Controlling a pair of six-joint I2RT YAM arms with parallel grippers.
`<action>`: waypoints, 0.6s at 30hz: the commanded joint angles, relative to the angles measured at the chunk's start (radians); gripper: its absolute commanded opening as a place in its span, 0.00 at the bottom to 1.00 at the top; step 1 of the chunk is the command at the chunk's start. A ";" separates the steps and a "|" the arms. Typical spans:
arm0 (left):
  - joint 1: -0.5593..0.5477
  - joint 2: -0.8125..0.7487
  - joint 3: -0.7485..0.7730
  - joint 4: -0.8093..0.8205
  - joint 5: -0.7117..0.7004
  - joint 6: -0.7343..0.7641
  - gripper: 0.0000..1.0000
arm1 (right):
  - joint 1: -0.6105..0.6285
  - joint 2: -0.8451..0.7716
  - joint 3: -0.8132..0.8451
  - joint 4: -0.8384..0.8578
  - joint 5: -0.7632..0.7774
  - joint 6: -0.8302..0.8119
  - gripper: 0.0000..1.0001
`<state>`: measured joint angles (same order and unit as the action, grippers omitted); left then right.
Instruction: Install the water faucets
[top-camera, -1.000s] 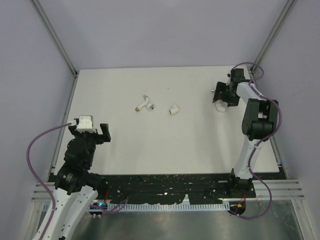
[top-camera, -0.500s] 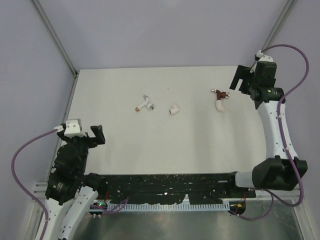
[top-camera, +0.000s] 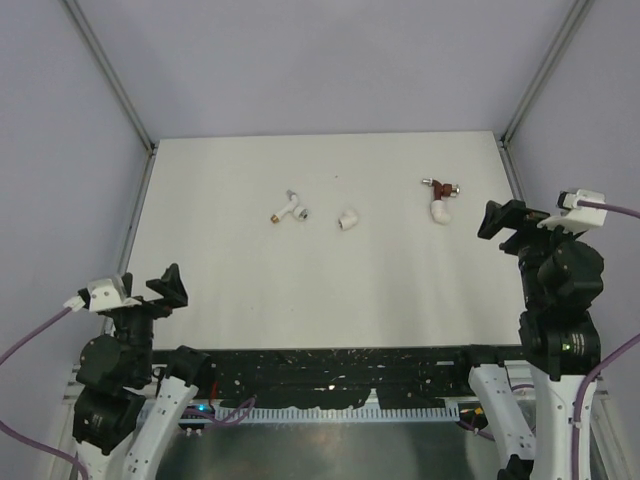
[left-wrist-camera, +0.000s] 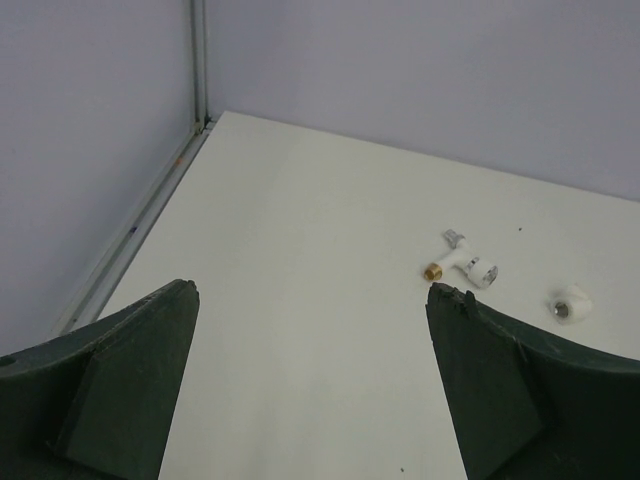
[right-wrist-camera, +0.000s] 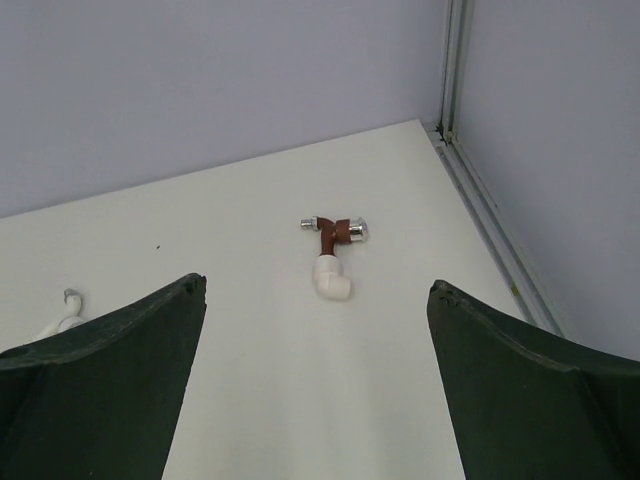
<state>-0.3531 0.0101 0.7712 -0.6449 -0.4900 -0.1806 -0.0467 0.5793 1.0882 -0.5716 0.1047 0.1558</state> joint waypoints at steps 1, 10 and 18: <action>0.002 -0.140 -0.033 -0.059 -0.021 -0.039 1.00 | 0.047 -0.091 -0.078 0.081 0.125 -0.019 0.95; 0.003 -0.275 -0.196 -0.009 -0.044 -0.108 1.00 | 0.156 -0.396 -0.381 0.248 0.263 -0.097 0.95; 0.003 -0.266 -0.259 0.017 -0.067 -0.123 1.00 | 0.169 -0.553 -0.516 0.374 0.288 -0.147 0.95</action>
<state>-0.3531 0.0101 0.5282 -0.6788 -0.5247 -0.2852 0.1108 0.0509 0.5770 -0.3290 0.3584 0.0490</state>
